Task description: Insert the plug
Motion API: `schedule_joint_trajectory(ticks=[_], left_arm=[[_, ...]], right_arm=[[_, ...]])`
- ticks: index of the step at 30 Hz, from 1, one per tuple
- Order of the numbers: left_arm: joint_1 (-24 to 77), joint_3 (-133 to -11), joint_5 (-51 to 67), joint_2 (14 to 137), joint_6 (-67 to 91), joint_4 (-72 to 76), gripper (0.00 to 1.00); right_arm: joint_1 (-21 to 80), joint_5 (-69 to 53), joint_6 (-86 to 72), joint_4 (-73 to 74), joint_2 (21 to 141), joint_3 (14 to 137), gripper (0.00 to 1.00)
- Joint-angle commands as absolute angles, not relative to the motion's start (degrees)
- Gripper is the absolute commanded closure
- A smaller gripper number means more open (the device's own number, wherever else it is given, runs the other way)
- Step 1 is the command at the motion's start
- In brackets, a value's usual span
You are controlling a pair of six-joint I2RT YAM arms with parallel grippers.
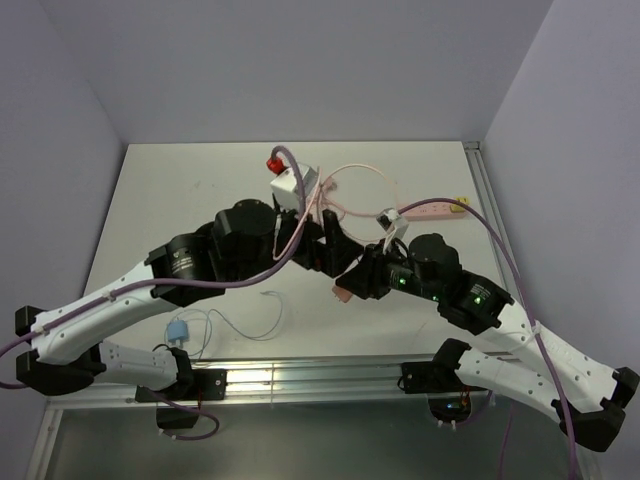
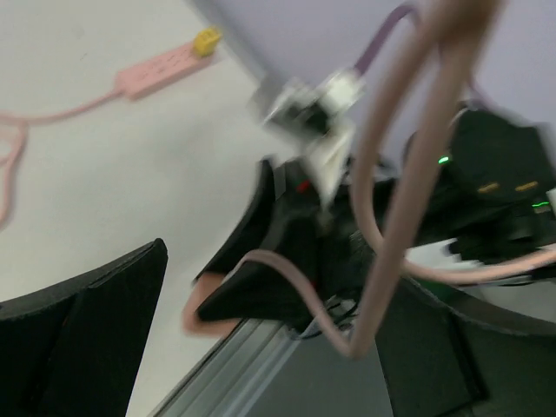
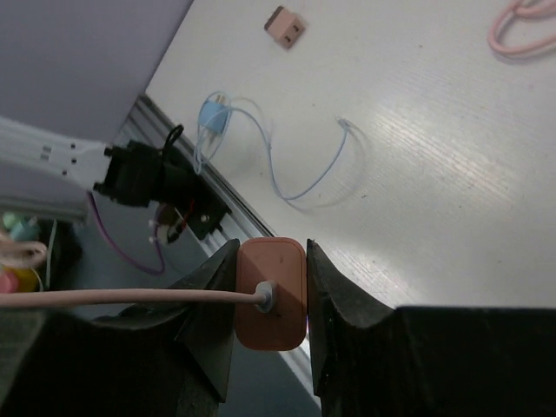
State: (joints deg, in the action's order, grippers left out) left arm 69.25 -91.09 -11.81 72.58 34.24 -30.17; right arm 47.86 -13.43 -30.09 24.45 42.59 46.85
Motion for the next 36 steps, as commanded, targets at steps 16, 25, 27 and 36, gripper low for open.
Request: schedule_joint_trajectory(ticks=[16,25,27,36], left_arm=[[68.8,-49.3,-11.2,27.3,49.2,-23.1,0.02],[68.8,-45.3,-7.1,25.8,55.7,-25.0,0.63],[68.8,-47.4,-5.6,27.0,55.5,-25.9,0.72],[68.8,-45.4,-8.6,20.0,61.2,-38.2,0.00]], right_arm=[[48.0,29.4,-35.2,44.8,45.3,53.2,1.00],[48.0,11.3,-43.3,38.6,44.6,56.5,1.00],[48.0,8.8,-43.9,37.6,44.7,57.2,1.00],[47.9,39.8,-39.6,49.0,44.3,63.5,1.00]])
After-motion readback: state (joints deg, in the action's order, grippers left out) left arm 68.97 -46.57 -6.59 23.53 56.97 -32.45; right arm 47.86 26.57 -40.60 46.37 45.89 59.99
